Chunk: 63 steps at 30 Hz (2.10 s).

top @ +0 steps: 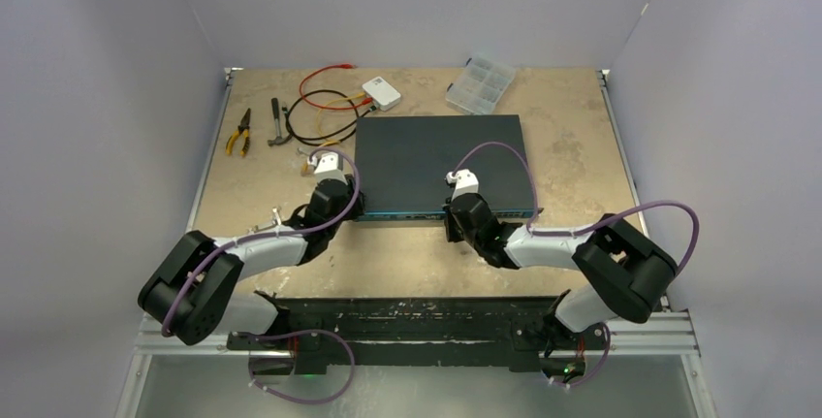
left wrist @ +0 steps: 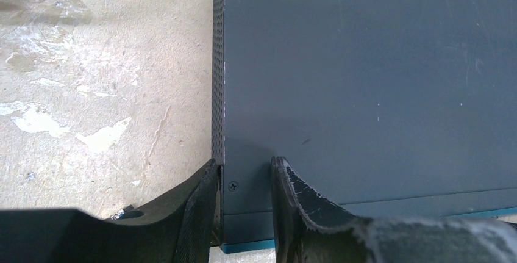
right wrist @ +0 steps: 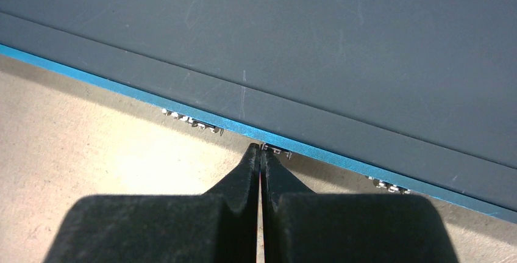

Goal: Insert the plug into the switch port

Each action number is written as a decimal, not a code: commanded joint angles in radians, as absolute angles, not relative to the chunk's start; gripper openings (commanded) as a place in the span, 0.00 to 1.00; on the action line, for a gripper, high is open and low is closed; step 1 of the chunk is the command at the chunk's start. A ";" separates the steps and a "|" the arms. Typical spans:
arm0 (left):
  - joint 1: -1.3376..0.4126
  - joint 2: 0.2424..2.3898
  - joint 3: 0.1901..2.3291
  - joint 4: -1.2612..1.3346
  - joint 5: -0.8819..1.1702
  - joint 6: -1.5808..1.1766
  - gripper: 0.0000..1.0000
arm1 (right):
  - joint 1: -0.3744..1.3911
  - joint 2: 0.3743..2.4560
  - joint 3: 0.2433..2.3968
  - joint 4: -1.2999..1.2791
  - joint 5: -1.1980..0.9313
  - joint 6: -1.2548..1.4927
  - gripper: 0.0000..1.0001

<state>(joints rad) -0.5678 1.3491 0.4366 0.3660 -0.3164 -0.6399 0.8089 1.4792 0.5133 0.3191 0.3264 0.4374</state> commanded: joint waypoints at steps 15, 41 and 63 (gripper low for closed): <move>-0.581 1.335 0.352 0.273 -0.209 -0.598 0.31 | 0.750 1.434 0.514 0.919 0.526 0.093 0.00; -0.607 1.340 0.365 0.300 -0.267 -0.564 0.42 | 0.752 1.240 0.478 0.328 0.227 0.433 0.00; -0.605 1.285 0.587 -0.168 -0.453 -0.811 0.61 | 0.751 1.062 0.390 0.454 0.242 0.331 0.58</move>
<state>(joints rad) -0.5983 1.3121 0.5316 0.0803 -0.3782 -0.7216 0.7506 1.1034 0.4271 0.3740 0.2356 0.3721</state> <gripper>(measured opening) 0.609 0.507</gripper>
